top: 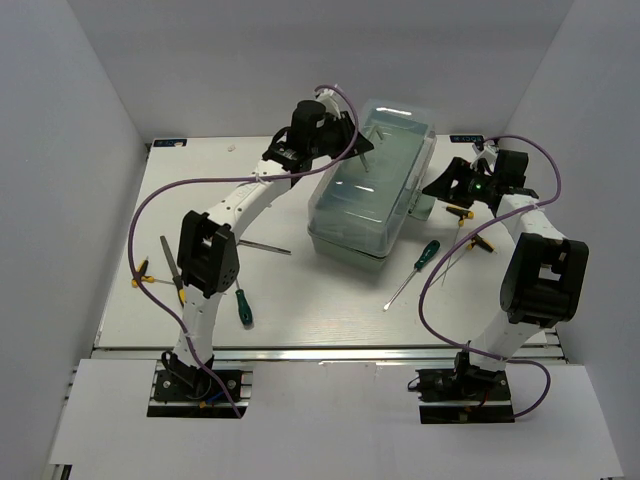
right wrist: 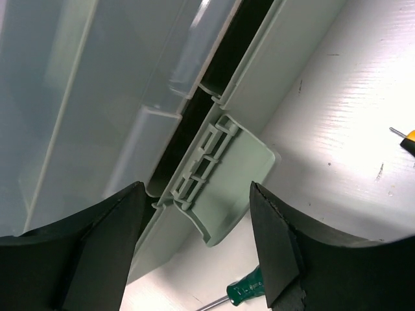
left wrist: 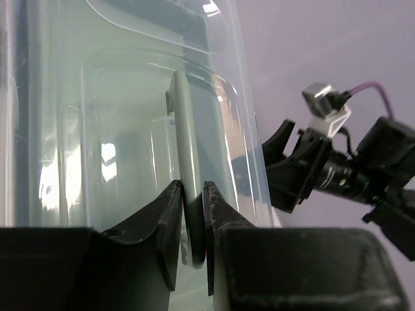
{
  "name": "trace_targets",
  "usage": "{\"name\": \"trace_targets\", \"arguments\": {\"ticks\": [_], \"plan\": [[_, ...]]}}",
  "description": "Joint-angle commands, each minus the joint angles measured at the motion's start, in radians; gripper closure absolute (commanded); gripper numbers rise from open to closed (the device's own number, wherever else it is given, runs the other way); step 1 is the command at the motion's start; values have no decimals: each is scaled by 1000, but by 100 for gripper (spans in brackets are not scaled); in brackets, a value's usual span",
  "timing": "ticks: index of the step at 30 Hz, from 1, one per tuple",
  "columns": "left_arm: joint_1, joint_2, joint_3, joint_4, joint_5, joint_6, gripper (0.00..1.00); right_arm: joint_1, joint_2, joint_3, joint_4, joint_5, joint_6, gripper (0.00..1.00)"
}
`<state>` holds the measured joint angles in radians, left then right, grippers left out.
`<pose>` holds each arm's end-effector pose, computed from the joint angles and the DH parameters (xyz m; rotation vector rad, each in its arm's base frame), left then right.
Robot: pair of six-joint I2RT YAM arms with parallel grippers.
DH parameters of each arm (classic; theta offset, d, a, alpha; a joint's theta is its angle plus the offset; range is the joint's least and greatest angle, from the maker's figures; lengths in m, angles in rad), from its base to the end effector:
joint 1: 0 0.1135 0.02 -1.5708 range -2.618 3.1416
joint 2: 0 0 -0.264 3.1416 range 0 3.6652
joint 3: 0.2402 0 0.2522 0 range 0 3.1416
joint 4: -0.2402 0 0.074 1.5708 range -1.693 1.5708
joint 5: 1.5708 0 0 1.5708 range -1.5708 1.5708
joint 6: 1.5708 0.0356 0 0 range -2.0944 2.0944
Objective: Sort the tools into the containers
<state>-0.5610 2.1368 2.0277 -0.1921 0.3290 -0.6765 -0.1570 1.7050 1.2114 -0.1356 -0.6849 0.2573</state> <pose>0.4295 -0.2834 0.3374 0.1293 2.0202 -1.1301 0.3804 -0.0374 0.2521 0.0594 2.1458 0.8059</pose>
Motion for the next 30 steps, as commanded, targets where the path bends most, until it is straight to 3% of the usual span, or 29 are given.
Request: {"name": "trace_targets", "arguments": {"ticks": [1, 6, 11, 30], "plan": [[38, -107, 72, 184, 25, -67, 95, -7, -19, -7, 37, -21, -7, 29], [87, -130, 45, 253, 25, -121, 95, -7, -8, 0, 51, -5, 20, 30], [124, -152, 8, 299, 38, -162, 95, 4, 47, 81, 41, 39, 85, 41], [187, -141, -72, 442, 159, -325, 96, 129, 277, 313, 21, 297, 103, 40]]}}
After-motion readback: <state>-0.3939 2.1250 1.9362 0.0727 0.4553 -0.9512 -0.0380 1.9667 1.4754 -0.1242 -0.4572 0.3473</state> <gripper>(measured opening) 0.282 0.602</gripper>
